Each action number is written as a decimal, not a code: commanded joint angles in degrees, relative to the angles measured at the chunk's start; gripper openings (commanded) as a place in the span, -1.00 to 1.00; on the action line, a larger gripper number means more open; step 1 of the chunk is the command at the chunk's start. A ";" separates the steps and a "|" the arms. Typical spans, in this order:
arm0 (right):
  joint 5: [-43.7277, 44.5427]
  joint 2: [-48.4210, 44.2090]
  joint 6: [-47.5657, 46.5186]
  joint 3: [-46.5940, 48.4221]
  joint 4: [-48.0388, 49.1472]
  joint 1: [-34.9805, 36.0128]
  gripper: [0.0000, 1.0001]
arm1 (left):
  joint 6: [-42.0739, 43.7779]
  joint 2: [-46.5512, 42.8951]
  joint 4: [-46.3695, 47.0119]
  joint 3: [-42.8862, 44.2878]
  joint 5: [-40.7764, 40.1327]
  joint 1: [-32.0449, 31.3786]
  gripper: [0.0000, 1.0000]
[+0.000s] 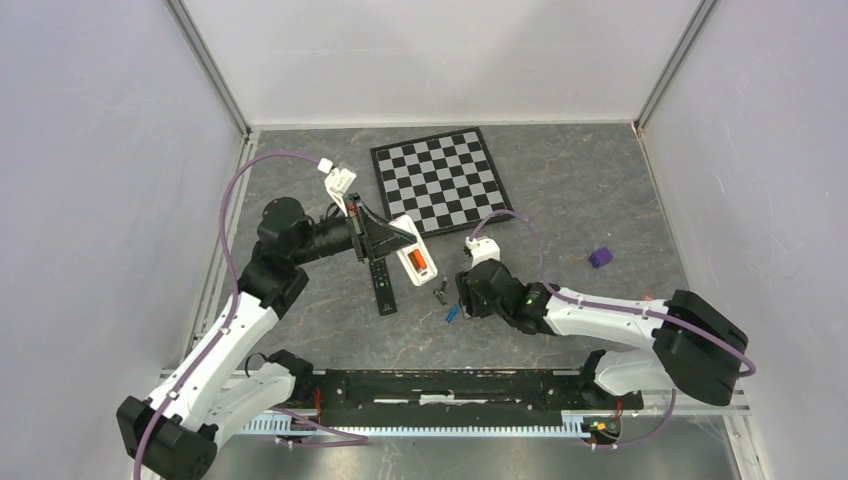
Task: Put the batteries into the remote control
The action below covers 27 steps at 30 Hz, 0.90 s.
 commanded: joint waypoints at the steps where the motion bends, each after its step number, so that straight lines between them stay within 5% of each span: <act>1: 5.54 1.38 5.30 2.82 -1.08 2.28 0.25 | -1.07 -3.03 5.42 -0.31 1.70 0.01 -0.96; 8: 7.20 5.47 14.11 2.88 -1.19 6.57 0.19 | -1.51 -3.83 4.34 0.17 -1.39 0.02 -0.96; 17: 8.64 9.75 14.52 6.11 -1.30 8.26 0.40 | -0.08 -4.61 2.50 -0.57 -3.84 0.08 -0.96; 27: 10.14 13.87 13.15 8.90 -1.87 9.71 0.33 | 1.17 -5.38 0.50 -0.27 -5.97 0.07 -0.96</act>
